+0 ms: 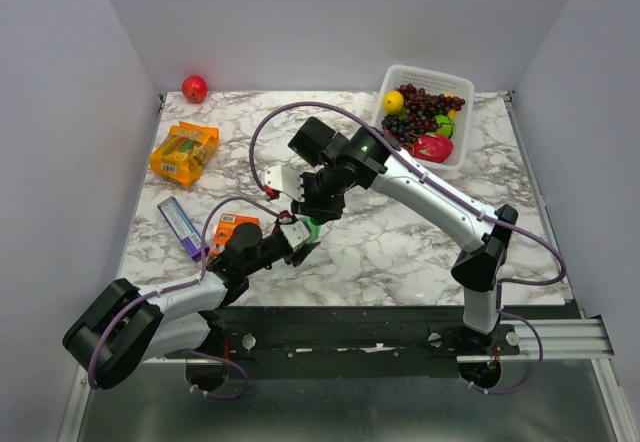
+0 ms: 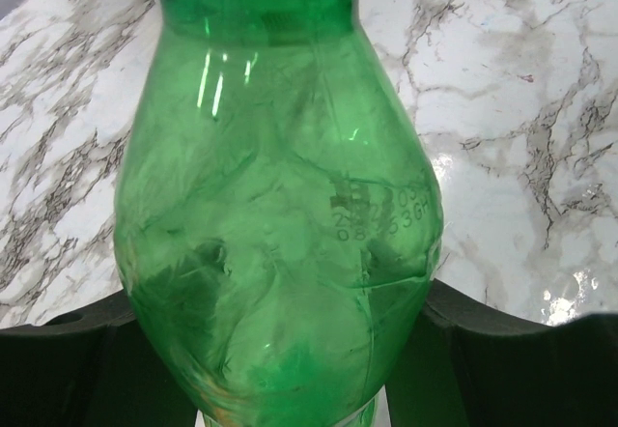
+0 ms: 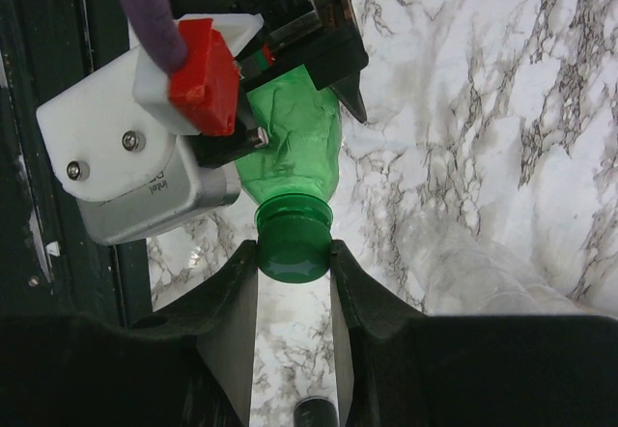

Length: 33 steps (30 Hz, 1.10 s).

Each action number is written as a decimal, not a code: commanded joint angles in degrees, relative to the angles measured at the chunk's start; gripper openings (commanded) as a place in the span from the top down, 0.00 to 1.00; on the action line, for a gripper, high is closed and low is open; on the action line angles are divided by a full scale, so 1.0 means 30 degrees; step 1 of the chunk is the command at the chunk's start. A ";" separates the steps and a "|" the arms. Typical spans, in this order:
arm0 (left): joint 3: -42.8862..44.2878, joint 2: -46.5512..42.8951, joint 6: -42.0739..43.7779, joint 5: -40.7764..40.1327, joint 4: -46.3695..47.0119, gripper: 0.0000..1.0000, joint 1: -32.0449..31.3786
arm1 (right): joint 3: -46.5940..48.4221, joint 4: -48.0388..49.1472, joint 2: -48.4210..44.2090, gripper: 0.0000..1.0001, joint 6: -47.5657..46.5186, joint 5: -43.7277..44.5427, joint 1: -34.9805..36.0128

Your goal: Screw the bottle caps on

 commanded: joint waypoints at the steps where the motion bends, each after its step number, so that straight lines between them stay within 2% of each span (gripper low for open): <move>1: 0.0676 -0.0646 0.0321 -0.0076 0.4780 1.00 -0.0205 | 0.0342 -0.3618 0.1588 0.64 0.2387 0.0509 0.0201; 14: -0.0086 0.0525 -0.1526 0.3409 0.4166 1.00 -0.0233 | 0.1105 -0.3501 0.1267 0.53 0.2831 0.1827 0.0200; 19: 0.0002 0.0878 -0.1437 0.3470 0.4077 1.00 -0.0204 | 0.1252 -0.3500 0.1180 0.52 0.2860 0.2150 0.0230; 33: 0.0089 0.2019 -0.3340 0.4787 0.4545 1.00 0.0352 | 0.2042 -0.3383 0.0741 0.36 0.2773 0.1360 0.0230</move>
